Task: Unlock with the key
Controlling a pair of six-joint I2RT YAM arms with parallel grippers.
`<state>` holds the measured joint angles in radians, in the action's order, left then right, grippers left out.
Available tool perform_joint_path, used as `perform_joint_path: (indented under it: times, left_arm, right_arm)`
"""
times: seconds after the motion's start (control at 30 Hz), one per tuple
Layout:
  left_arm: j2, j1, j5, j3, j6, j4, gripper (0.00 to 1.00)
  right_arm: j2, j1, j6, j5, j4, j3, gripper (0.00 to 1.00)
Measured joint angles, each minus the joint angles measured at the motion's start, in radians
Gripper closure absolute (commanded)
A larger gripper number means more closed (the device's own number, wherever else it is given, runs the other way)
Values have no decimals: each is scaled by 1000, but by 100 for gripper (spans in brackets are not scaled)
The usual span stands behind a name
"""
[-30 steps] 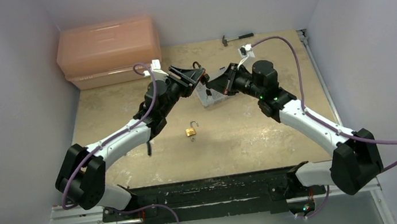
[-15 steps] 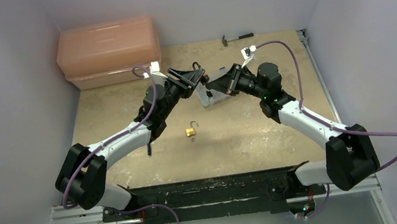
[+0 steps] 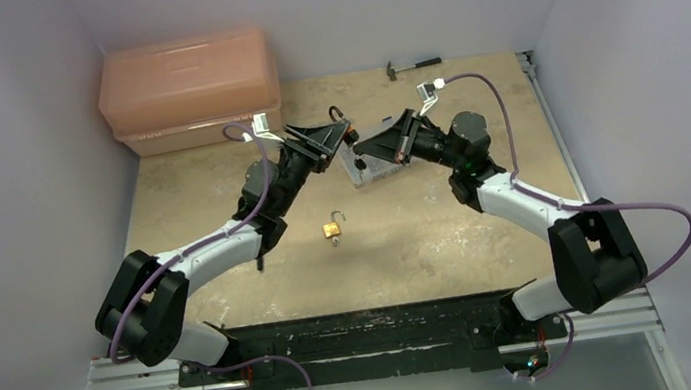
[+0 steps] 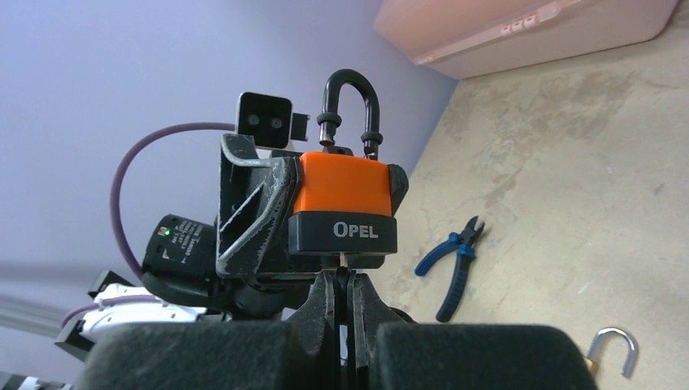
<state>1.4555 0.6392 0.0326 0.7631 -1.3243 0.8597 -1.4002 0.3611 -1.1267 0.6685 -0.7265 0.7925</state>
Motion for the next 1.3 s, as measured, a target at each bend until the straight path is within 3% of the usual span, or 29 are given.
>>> perform_joint_path:
  times: [0.3,0.5,0.73,0.9,1.07,1.3]
  left_arm:
    - [-1,-5,5,-35,6,89,100]
    - [-2,-5,4,-42,9,103,100]
    - [-7,0,-21,-42,11,79,100]
    - [-33,8,-20,-42,8,51,100]
    - [-47,12,-21,-41,8,-18,100]
    - [-45,18,-27,-8,5,-217,100]
  right_arm:
    - [-90,-10,-141,75,-217,-10,100]
    - [-89,-14,-124,89,-214,-10,99]
    - [5,-14,46,48,51,32,56]
    - [76,-16,211,2,301,97,35]
    - [139,-18,381,-61,506,147,24]
    - [258,31,602,-160,696,205,17]
